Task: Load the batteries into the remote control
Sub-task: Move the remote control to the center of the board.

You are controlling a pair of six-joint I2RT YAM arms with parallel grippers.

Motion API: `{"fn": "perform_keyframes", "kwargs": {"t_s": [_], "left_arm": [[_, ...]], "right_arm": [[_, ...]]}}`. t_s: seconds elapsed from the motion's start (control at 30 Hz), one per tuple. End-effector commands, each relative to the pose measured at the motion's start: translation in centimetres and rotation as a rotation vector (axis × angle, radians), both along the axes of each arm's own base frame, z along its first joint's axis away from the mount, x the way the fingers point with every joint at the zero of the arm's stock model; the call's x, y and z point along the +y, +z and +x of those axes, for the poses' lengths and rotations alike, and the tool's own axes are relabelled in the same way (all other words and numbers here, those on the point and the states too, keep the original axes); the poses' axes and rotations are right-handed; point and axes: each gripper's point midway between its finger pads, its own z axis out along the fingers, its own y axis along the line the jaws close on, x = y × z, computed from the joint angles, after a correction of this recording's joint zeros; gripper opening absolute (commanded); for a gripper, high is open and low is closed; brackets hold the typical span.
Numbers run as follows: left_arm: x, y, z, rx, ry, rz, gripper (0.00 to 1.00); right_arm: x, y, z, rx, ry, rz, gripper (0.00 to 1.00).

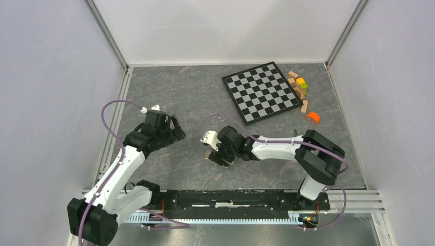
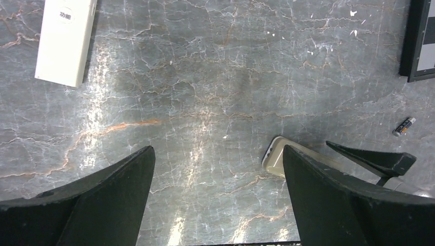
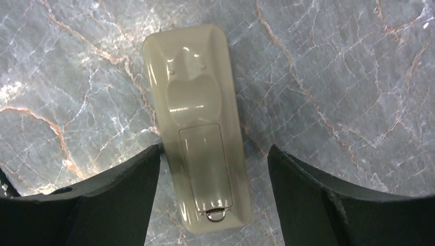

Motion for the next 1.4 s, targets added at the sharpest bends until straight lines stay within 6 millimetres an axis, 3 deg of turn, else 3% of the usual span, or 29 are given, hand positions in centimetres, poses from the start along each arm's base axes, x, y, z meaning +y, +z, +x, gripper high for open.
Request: {"fn": "perform_keyframes", "kwargs": {"t_s": [0.0,0.13,0.27,0.37,0.5,0.7,0.9,1.1,1.27,1.37], "left_arm": [[0.6,1.4,0.2,-0.035,-0.015,0.025,1.00],[0.5,1.4,0.2,-0.031,-0.028,0.022,1.00],[0.6,1.4,0.2,-0.036,-0.037,0.031,1.00],[0.9,1.6,0.3,-0.046,-0.039,0.050,1.00],[1.3,1.4,0.0,-0.041,-0.043,0.070,1.00],[1.2,1.2,-0.2,-0.030,-0.037,0.062,1.00],[1.0,0.9,0.0,-0.015,-0.040,0.057,1.00],[1.3,0.7,0.1,-0.009,-0.043,0.080,1.00],[1.4,1.0,0.6,-0.010,-0.032,0.085,1.00],[0.6,1.5,1.5,0.008,-0.044,0.064,1.00]], "right_arm": [[1.2,1.0,2.0,-0.066,-0.026,0.009,0.76],[1.2,1.0,2.8,-0.083,-0.098,0.020,0.52],[0.3,2.2,5.2,-0.171,-0.248,0.033,0.40],[0.3,4.0,7.1,-0.215,-0.385,0.103,0.39],[-1.3,5.6,10.9,-0.282,-0.620,0.144,0.38],[-1.8,5.5,15.9,-0.252,-0.834,0.233,0.38],[-2.1,3.8,19.4,-0.246,-0.911,0.228,0.40],[-2.4,2.9,20.6,-0.275,-0.915,0.206,0.46],[-2.4,3.3,20.3,-0.252,-0.923,0.207,0.76],[-2.1,4.7,20.0,-0.233,-0.901,0.247,0.85]]}}
